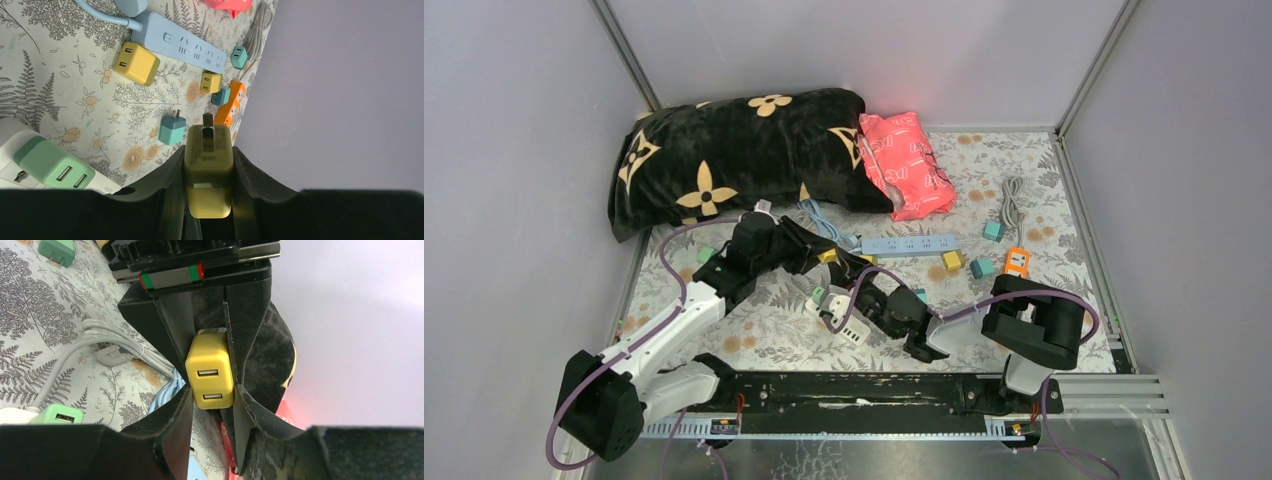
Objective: Insert the plug
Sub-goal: Pick up the plug from the center of the board.
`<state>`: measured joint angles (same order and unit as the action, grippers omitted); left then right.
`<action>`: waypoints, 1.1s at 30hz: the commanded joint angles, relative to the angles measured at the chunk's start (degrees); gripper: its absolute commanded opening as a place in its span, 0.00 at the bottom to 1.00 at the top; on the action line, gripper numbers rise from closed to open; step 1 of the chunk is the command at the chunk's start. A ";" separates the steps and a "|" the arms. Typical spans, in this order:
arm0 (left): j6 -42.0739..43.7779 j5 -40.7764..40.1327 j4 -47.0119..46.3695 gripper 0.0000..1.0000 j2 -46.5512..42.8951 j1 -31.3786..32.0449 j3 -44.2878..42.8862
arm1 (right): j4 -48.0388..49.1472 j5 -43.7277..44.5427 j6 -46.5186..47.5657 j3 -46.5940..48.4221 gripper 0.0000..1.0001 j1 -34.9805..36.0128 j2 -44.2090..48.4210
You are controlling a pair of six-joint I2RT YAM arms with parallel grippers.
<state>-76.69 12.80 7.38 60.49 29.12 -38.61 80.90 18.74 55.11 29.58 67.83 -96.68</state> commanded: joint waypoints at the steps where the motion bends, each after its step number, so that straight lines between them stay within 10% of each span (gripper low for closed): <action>1: -1.01 0.92 -4.13 0.37 -0.87 1.33 0.17 | 4.35 1.45 0.30 0.00 0.16 0.72 -0.21; 5: -1.01 0.25 -4.05 0.51 -1.14 1.29 0.85 | 3.92 1.87 -0.38 -0.48 0.00 0.89 0.75; 14: 2.43 -4.54 1.32 0.64 -2.05 1.22 -0.86 | -6.63 1.12 -6.60 -1.15 0.00 0.90 7.20; 33: 18.39 -19.61 20.53 0.76 -6.36 1.11 -5.13 | -60.76 1.05 -32.66 13.28 0.00 0.09 22.50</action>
<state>-63.68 -2.83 22.13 55.29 30.02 -42.00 34.76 19.49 31.38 35.70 68.20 -77.52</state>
